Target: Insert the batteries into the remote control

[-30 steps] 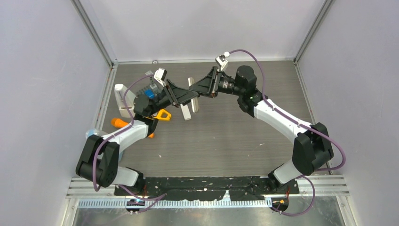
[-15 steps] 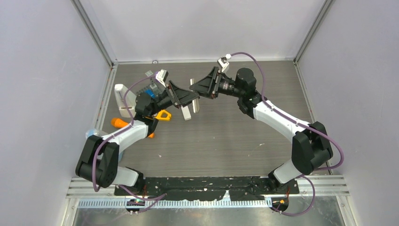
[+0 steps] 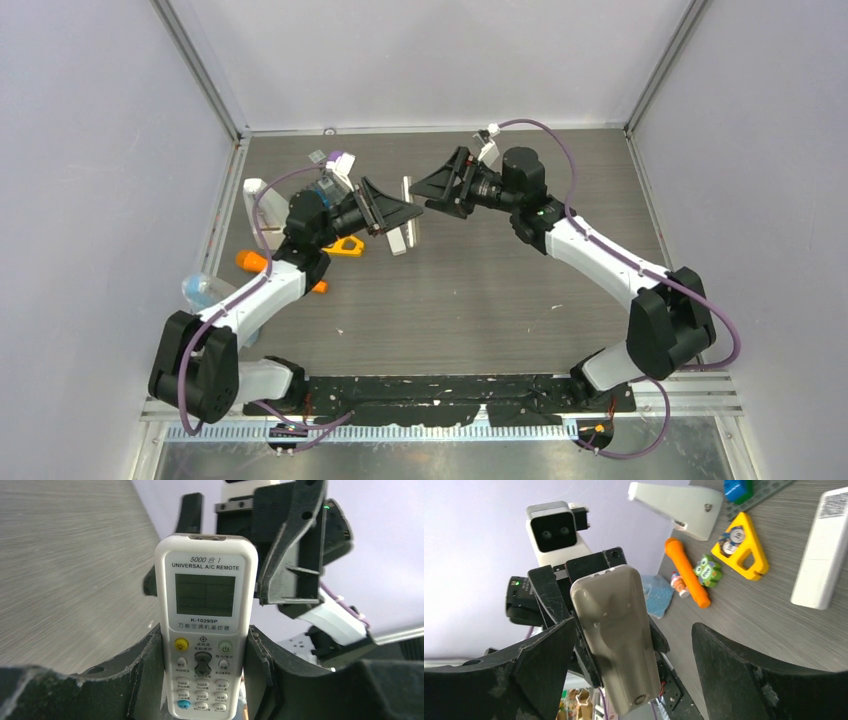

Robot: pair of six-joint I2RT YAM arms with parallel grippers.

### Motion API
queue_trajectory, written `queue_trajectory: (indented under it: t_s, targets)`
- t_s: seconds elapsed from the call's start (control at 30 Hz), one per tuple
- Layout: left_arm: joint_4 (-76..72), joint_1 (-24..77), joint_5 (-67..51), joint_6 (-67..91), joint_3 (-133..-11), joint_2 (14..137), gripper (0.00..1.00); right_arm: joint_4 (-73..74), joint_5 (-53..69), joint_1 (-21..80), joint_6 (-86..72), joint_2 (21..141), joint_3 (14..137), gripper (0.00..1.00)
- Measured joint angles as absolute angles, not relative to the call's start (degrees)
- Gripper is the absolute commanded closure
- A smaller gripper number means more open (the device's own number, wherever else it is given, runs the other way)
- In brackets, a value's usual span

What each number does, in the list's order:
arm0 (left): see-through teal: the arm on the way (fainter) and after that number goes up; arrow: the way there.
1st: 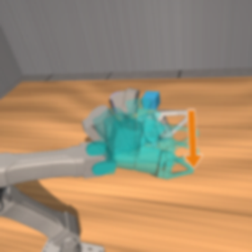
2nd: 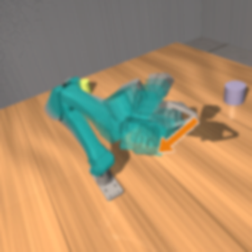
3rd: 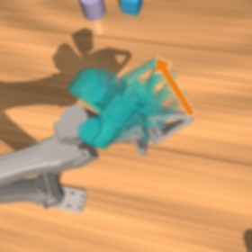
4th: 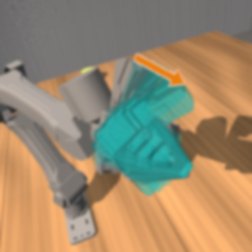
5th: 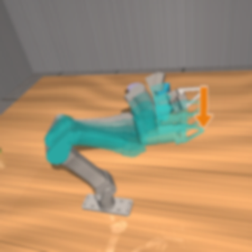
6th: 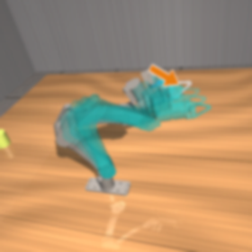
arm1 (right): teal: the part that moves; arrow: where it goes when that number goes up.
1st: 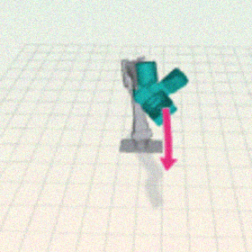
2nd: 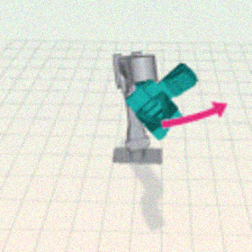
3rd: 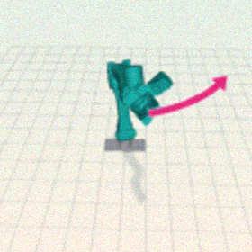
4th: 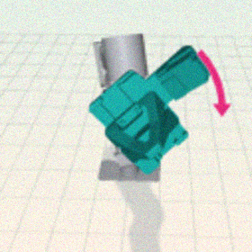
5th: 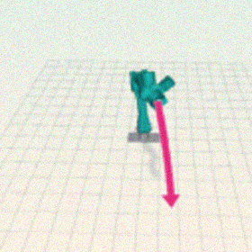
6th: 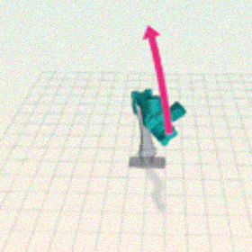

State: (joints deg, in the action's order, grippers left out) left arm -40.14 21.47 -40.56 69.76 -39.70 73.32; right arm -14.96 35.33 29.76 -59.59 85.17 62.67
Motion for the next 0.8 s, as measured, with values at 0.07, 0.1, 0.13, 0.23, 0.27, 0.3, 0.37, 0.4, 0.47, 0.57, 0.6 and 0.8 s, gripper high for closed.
queue_trajectory:
  t_s: [0.07,0.1,0.13,0.23,0.27,0.3,0.37,0.4,0.47,0.57,0.6,0.8]
  targets:
    - [-34.54,21.63,-39.16,66.89,-40.82,72.53,1.00,-11.27,32.73,29.52,-57.98,83.85,62.67,0.09]
    - [-30.35,21.85,-37.87,65.06,-41.95,72.18,0.99,-9.41,31.18,29.36,-57.12,83.09,62.65,0.09]
    - [-27.44,22.09,-36.67,63.57,-42.89,72.03,0.99,-7.09,29.32,29.06,-56.31,82.02,62.65,0.09]
    - [-15.88,23.42,-31.09,58.63,-47.40,72.18,0.98,-0.23,22.46,27.79,-54.04,78.13,61.98,0.08]
    - [-12.53,23.99,-29.21,57.34,-48.95,72.49,0.98,1.85,20.49,27.18,-53.60,76.82,61.60,0.09]
    - [-9.50,24.60,-27.38,56.25,-50.68,73.19,0.99,3.95,18.52,26.57,-53.12,75.37,61.04,0.09]
    - [-4.14,25.71,-23.77,54.63,-54.33,75.64,0.99,8.38,14.61,25.19,-52.16,72.55,59.92,0.09]
    - [-2.28,26.13,-22.39,54.22,-55.75,77.03,0.99,10.17,13.02,24.62,-51.77,71.55,59.48,0.09]
    - [1.93,27.18,-19.00,53.43,-59.29,81.19,0.99,13.39,10.33,23.77,-50.89,69.93,58.78,0.09]
    - [8.43,28.93,-12.91,52.51,-65.32,89.84,0.98,17.10,7.77,23.55,-49.58,67.90,57.23,0.09]
    - [10.22,29.43,-11.27,52.23,-66.70,91.96,0.97,17.98,7.33,23.53,-49.32,67.44,56.88,0.09]
    - [21.10,32.34,-1.37,50.39,-78.22,106.48,0.91,22.33,5.65,23.22,-48.05,64.69,54.89,0.10]
